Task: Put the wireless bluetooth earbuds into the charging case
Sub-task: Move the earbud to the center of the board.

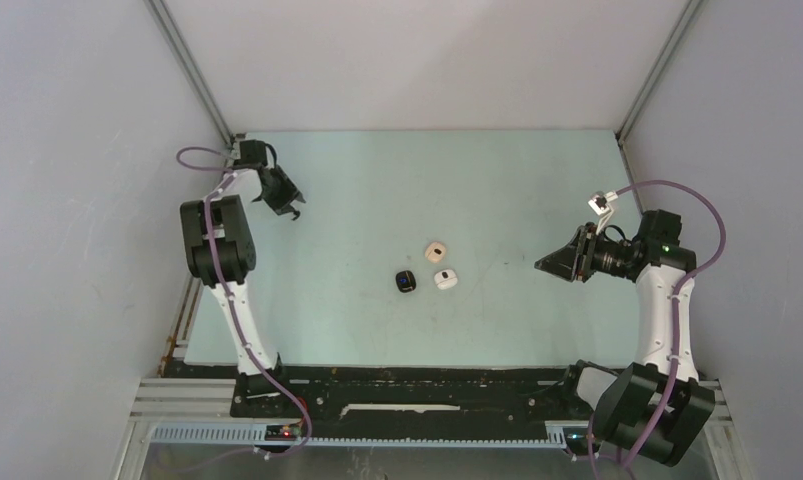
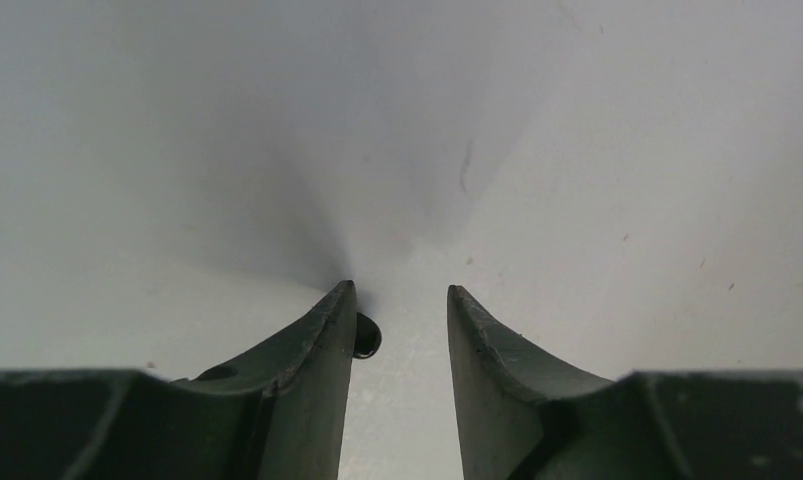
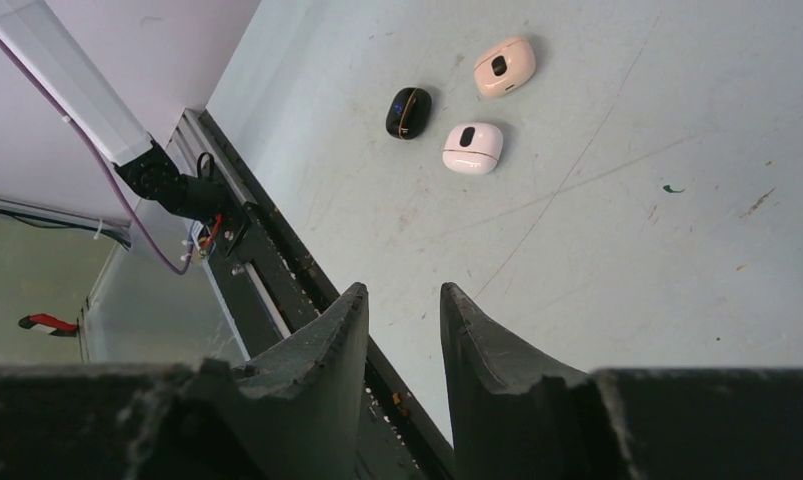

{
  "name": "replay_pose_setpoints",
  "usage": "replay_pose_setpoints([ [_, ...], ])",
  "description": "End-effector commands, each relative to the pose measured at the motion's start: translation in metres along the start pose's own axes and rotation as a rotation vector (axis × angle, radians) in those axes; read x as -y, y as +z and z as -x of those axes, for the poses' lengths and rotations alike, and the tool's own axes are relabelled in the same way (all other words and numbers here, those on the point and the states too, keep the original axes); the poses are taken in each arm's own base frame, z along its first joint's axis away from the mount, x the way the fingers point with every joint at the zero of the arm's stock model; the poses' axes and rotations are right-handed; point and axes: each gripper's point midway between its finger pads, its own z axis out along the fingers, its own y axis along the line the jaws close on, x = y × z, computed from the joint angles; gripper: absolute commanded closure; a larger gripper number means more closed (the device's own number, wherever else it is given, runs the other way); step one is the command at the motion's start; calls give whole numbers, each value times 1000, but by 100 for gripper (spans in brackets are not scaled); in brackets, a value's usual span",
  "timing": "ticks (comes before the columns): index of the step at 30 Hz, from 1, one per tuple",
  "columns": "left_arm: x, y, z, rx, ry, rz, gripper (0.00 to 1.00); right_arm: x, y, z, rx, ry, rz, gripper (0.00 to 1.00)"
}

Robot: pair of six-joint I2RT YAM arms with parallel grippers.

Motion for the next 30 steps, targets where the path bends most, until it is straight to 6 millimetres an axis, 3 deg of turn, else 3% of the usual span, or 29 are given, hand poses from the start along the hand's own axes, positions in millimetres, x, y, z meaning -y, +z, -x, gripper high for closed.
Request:
replay_pose_setpoints([
  [1,19,-13,-32,-53,103,10,58,-8,-4,13,26,-70,6,65],
  [4,26,-19,-37,-44,145,15,66,-8,-4,13,27,-70,6,65],
  [10,39,-29,-67,-118,155,-35,62,-7,-4,13,25,-70,3,65],
  [15,42,-60,-21,91,249,20,54,-7,-4,13,25,-71,6,65],
  [18,50,-67,-5,139,295,14,51,-7,-4,13,25,-68,6,65],
  [21,56,-63,9,168,315,18,49,-7,-4,13,25,-69,8,65],
  [24,43,-53,23,178,315,113,48,-7,-4,13,25,-71,5,65],
  [30,22,-42,17,131,296,181,49,-8,-5,13,26,-78,-2,65],
])
